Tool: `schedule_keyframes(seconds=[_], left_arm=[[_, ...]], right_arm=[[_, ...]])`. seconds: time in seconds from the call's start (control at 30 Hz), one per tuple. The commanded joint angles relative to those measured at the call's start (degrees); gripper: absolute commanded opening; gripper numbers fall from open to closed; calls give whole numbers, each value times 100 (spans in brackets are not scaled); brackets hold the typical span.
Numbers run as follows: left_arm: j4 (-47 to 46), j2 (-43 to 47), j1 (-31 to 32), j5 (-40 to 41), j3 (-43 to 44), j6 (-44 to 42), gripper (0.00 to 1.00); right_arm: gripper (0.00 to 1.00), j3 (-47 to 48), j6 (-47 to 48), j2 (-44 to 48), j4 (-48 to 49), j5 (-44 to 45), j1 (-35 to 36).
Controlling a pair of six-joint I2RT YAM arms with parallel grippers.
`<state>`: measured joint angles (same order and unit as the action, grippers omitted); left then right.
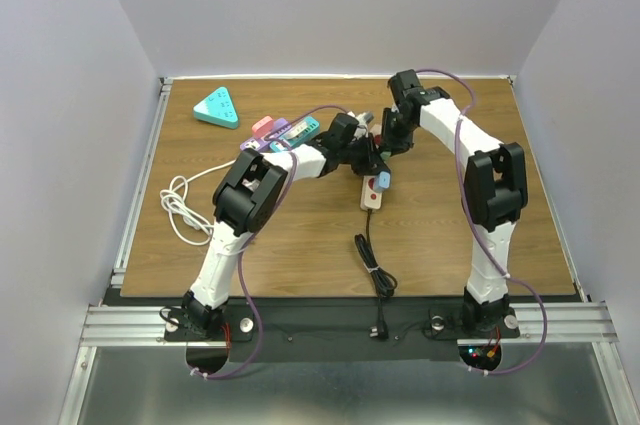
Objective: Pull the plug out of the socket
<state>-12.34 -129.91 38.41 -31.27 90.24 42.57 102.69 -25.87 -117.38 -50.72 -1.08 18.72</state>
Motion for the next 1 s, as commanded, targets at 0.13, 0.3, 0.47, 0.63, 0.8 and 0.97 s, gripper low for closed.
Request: schedule_keyframes(seconds=[0.13, 0.3, 0.47, 0.63, 0.8, 0.97], left_arm=[[734, 27, -202, 535, -1007, -521, 0], [469, -210, -457, 385, -1175, -451, 0], [478, -228, -510, 420, -1210, -539, 0], [583, -210, -572, 455, -1245, -574, 0], [601, -324, -625, 420, -1342, -565, 0], [592, -439, -625, 367, -1386, -556, 0]], right_arm=[[0, 277, 697, -355, 176, -576, 18], [0, 286, 732, -216, 168, -674, 18], [0, 321, 732, 189, 133, -832, 18], [1, 435, 794, 453, -183, -1017, 18], [0, 575, 715, 708, -333, -859, 26], [0, 1068, 557, 892, -439, -745, 18]])
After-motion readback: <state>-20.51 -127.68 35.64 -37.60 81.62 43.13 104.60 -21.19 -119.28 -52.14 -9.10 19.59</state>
